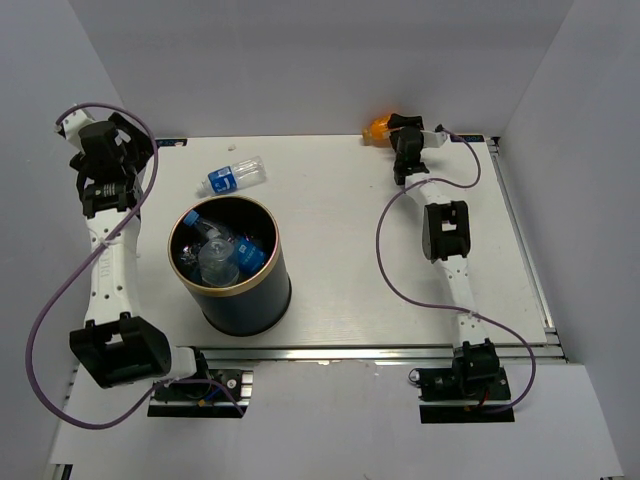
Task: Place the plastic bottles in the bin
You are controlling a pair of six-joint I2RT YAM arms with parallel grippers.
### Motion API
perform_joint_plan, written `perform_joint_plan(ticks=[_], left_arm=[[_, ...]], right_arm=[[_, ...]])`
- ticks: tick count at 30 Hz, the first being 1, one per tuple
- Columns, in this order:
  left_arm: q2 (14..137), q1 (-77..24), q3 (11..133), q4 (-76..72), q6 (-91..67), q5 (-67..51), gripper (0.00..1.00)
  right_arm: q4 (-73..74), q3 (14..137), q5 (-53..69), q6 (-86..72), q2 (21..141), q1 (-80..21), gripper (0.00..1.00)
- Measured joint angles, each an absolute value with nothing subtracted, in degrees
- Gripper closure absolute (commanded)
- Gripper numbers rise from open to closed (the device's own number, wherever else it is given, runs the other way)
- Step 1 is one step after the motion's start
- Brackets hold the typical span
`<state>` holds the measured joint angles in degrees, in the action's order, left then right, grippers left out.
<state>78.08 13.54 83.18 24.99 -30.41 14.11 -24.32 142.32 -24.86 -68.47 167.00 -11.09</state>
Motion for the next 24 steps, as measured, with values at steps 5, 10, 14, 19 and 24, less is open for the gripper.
perform_joint_plan(ticks=[5, 10, 14, 19, 24], left_arm=[[76.8, 13.5, 82.1, 25.4, -30.9, 14.1, 0.02], [76.0, 13.6, 81.2, 25.5, -30.9, 14.1, 0.02], [76.8, 13.8, 82.1, 27.5, -30.9, 14.0, 0.02], [80.1, 17.7, 84.1, 29.5, -31.2, 10.6, 0.02], [80.8, 23.0, 79.7, 29.1, -32.0, 7.4, 0.02]], right_arm=[[-26.3, 140.7, -20.7, -67.7, 166.7, -10.8, 0.93], [-29.2, 129.0, -12.0, -63.2, 159.9, -10.5, 1.0], [-28.8, 118.3, -2.4, -56.5, 147.5, -10.5, 1.0], [-30.3, 111.3, 13.5, -50.4, 128.9, -11.6, 1.0], [-28.1, 111.0, 28.0, -38.2, 114.0, -20.1, 1.0]])
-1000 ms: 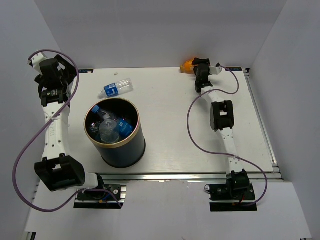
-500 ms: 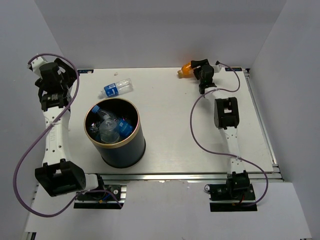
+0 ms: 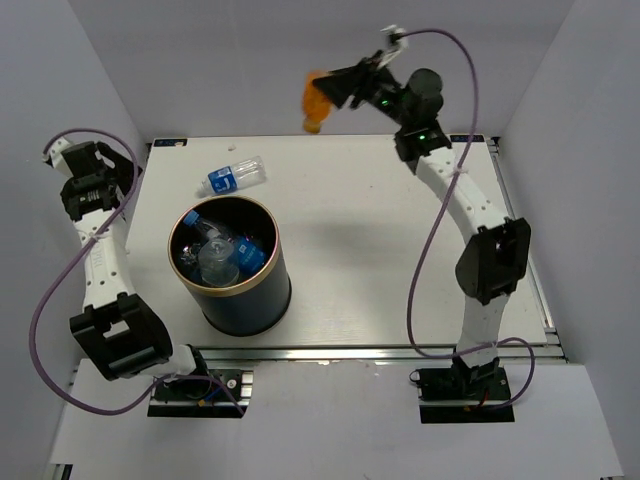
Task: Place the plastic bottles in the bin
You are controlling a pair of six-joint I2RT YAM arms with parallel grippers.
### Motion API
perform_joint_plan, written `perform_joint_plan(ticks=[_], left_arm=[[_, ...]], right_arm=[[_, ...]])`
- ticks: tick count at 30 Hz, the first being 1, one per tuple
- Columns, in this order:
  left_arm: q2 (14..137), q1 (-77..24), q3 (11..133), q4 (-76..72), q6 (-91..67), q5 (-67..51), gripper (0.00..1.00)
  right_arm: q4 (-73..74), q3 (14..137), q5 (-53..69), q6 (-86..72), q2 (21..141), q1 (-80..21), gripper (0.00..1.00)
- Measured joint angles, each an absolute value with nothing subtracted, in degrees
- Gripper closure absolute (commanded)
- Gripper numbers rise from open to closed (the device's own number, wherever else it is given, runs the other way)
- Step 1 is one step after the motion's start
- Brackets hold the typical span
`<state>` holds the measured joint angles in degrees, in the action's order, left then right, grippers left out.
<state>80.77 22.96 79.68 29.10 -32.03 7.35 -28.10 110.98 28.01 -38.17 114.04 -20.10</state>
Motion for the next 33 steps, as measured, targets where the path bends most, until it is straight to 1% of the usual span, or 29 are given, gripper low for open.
perform_joint_plan(ticks=[5, 8, 11, 15, 16, 18, 19, 20, 21, 22, 24, 28, 33], left_arm=[[80.8, 23.7, 71.5, 29.4, -33.0, 7.0, 0.02], [81.0, 24.0, 68.2, 29.4, -33.3, 6.2, 0.02], [81.3, 24.3, 66.0, 27.3, -33.4, 4.1, 0.02], [82.2, 24.3, 63.3, 23.8, -32.8, 0.5, 0.02], [82.6, 24.3, 62.6, 23.1, -32.5, -0.2, 0.02], [83.2, 24.3, 61.3, 21.5, -31.9, -1.8, 0.02], [83.4, 24.3, 60.2, 20.2, -31.7, -3.3, 0.02], [83.5, 24.3, 59.5, 18.9, -31.5, -4.8, 0.02], [83.8, 24.3, 58.2, 17.6, -31.4, -6.2, 0.02], [84.1, 24.3, 57.3, 16.4, -31.1, -7.7, 0.02], [84.9, 24.3, 56.1, 14.5, -30.7, -9.7, 0.02], [86.6, 24.3, 55.0, 11.5, -29.4, -12.5, 0.02], [88.6, 24.3, 55.3, 11.0, -27.3, -13.6, 0.02]], right_arm=[[-18.5, 108.7, 33.9, -22.6, 105.8, -39.8, 1.0], [-11.6, 107.3, 34.6, -15.1, 104.5, -47.9, 1.0], [-4.9, 106.8, 32.9, -9.0, 104.6, -51.8, 1.0], [1.7, 106.7, 29.6, -4.8, 105.0, -54.9, 1.0], [2.8, 106.7, 28.6, -4.3, 105.1, -55.5, 0.98], [4.3, 106.7, 27.3, -3.9, 105.6, -56.2, 0.86], [4.8, 106.7, 26.8, -4.0, 105.9, -56.3, 0.69], [5.3, 106.7, 26.1, -4.0, 106.2, -56.5, 0.55], [6.0, 106.8, 25.3, -4.1, 106.6, -56.7, 0.47], [6.8, 107.0, 24.5, -4.1, 107.0, -56.7, 0.31], [8.5, 108.0, 22.2, -4.5, 107.9, -56.8, 0.11], [10.8, 110.1, 17.6, -5.1, 109.3, -56.8, 0.11], [14.0, 115.1, 15.1, -5.6, 110.2, -56.8, 0.11]])
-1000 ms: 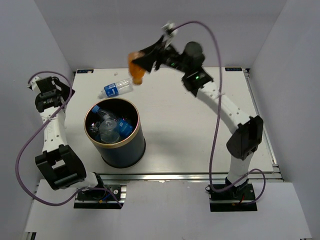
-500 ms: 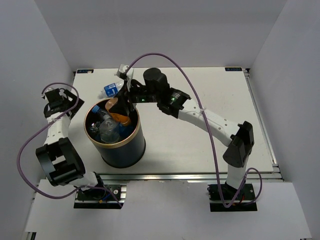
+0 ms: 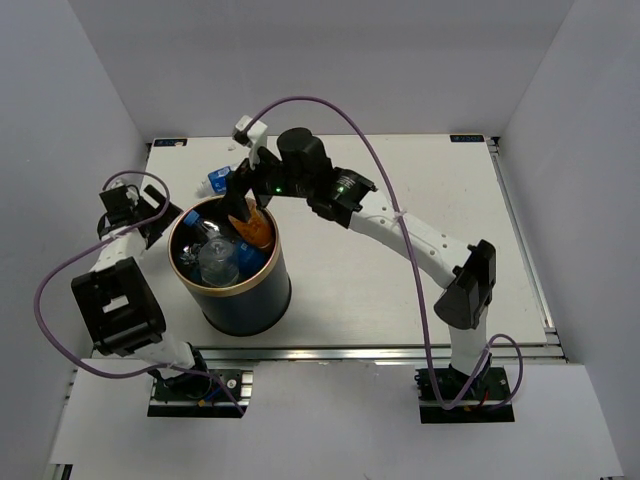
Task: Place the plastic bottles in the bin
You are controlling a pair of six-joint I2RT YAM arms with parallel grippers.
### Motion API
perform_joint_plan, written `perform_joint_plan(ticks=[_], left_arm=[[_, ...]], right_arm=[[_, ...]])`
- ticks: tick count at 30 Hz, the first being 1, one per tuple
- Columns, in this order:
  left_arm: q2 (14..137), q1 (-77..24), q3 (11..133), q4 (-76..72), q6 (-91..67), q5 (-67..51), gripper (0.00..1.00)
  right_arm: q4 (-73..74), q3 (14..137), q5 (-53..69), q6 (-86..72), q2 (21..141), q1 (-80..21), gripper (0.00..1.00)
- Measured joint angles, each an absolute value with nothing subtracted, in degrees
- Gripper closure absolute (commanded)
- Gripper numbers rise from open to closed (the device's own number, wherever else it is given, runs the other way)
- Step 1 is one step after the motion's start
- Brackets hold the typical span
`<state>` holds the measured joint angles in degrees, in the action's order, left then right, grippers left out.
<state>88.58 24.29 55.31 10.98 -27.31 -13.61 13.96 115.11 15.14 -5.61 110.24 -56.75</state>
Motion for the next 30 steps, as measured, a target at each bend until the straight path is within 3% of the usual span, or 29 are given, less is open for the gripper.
perform_joint_plan(ticks=[9, 19, 23, 30], left_arm=[[93.0, 24.6, 60.3, 14.2, -26.4, -12.7, 0.02], [97.1, 29.0, 69.9, 18.4, -26.4, -17.2, 0.02], [100.7, 33.7, 75.6, 17.8, -25.8, -26.2, 0.02], [105.0, 36.1, 81.1, 23.4, -16.3, -30.5, 0.02]], right_arm=[[13.1, 110.5, 15.7, -7.5, 104.0, -53.0, 0.11], [8.7, 104.1, 30.6, -12.9, 98.0, -32.1, 0.11], [14.2, 109.1, 34.4, -13.5, 98.4, -27.1, 0.11], [18.6, 120.8, 35.8, -14.8, 98.0, -21.8, 0.11]])
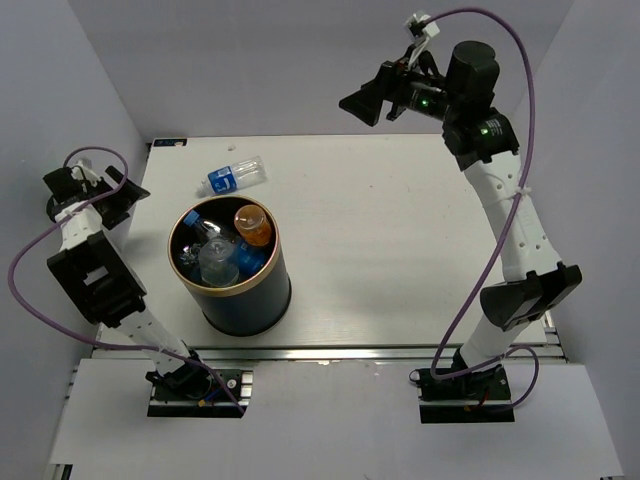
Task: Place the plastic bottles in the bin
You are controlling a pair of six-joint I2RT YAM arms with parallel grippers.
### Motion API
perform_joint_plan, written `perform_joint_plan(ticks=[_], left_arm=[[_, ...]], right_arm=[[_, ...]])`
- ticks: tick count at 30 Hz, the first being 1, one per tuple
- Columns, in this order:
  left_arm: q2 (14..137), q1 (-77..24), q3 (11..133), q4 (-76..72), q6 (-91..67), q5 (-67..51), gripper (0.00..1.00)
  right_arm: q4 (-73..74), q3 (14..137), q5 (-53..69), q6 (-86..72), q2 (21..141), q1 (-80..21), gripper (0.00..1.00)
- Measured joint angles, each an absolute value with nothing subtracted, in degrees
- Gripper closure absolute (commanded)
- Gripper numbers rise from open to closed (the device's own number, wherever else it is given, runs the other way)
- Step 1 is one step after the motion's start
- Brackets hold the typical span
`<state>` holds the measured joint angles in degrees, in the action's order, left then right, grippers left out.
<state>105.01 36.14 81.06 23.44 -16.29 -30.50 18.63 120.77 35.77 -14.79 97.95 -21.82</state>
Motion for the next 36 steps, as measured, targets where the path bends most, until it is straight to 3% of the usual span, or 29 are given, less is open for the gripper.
perform_joint_plan(ticks=[6, 14, 20, 30, 36], left_arm=[[105.5, 35.9, 81.5, 24.3, -8.5, -33.5, 0.02], [120.9, 32.6, 101.2, 26.5, -4.8, -36.9, 0.02], [125.5, 23.7, 105.0, 26.9, -1.7, -30.8, 0.02], [133.1, 22.8, 115.7, 20.8, 7.2, -44.5, 0.02], [140.5, 19.3, 121.7, 20.5, 10.7, -43.4, 0.02]], right_arm=[[25.8, 122.1, 31.2, -16.1, 97.8, -19.1, 0.11], [34.5, 124.5, 24.8, -19.9, 99.9, -14.9, 0.11], [32.4, 130.9, 27.9, -27.9, 107.1, -11.2, 0.11], [27.8, 129.7, 37.5, -36.7, 109.1, -10.3, 0.11], [27.9, 129.5, 41.4, -37.5, 109.1, -10.2, 0.11]])
